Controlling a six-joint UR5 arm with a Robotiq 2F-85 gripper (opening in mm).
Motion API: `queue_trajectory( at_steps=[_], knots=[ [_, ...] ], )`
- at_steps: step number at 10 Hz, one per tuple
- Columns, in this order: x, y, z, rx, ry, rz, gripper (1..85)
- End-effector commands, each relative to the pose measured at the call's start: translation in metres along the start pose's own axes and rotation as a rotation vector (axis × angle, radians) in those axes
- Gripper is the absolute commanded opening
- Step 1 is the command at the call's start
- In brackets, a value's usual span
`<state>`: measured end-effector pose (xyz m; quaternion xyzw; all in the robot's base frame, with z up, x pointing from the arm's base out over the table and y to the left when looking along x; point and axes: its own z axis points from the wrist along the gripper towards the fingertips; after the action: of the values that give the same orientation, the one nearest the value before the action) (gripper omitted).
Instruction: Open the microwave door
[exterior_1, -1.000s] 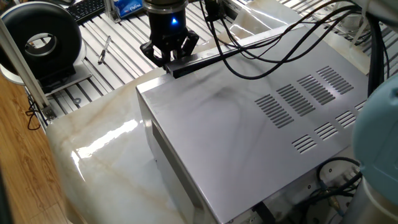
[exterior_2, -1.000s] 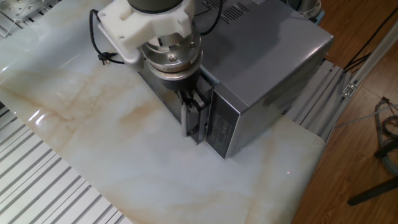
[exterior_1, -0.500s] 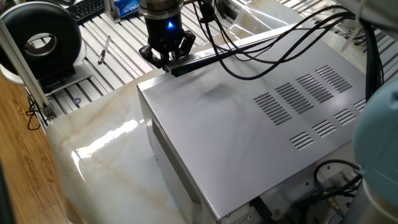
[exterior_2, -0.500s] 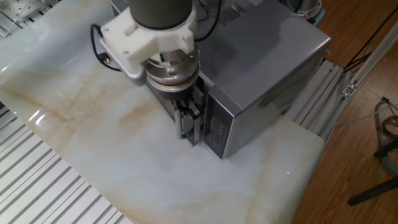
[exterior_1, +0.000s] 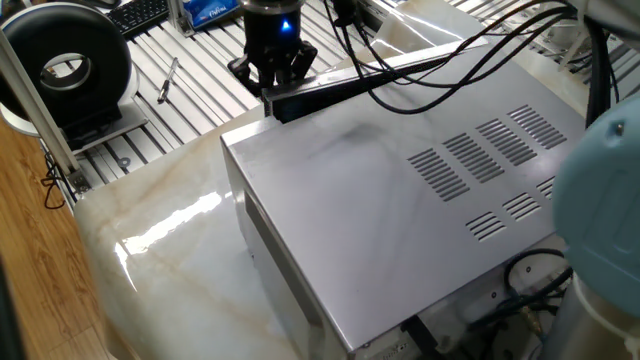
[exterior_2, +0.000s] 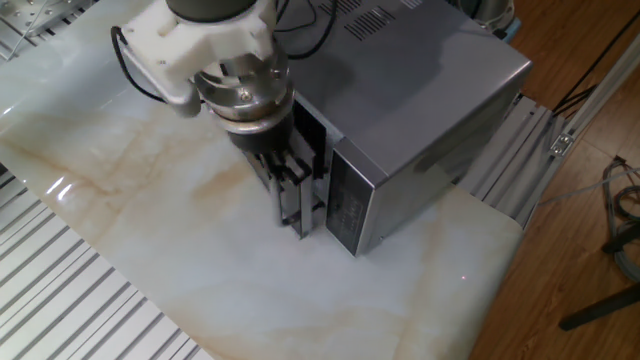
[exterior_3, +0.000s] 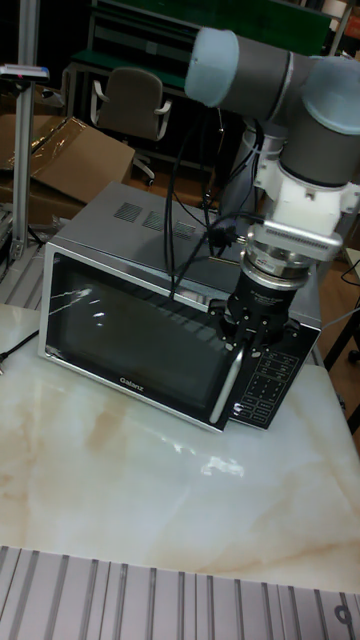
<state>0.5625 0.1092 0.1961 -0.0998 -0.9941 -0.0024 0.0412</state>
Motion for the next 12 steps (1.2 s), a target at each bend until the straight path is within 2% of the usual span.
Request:
queue_trajectory(
  at_steps=[1, 2, 3, 4, 5, 6, 7, 8, 10, 12],
  knots=[
    [-0.001, 0.054, 0.027, 0.014, -0.042, 0.069, 1.0],
    [0.028, 0.028, 0.018, 0.013, 0.093, -0.023, 2.0],
    [0.072, -0.039, -0.014, 0.032, 0.253, -0.202, 54.7],
    [0.088, -0.132, -0.051, 0.165, 0.279, -0.158, 85.0],
    [0.061, -0.151, -0.034, 0.186, 0.128, -0.093, 32.3],
    [0.031, -0.120, -0.025, 0.140, 0.042, -0.055, 1.7],
    [0.012, -0.104, -0.032, 0.227, 0.019, -0.065, 1.7],
    [0.009, -0.077, -0.033, 0.187, 0.028, -0.051, 1.7],
    [0.001, -0.076, -0.028, 0.224, 0.012, -0.068, 1.7],
    [-0.005, -0.072, -0.027, 0.216, -0.002, -0.080, 1.7]
  ],
)
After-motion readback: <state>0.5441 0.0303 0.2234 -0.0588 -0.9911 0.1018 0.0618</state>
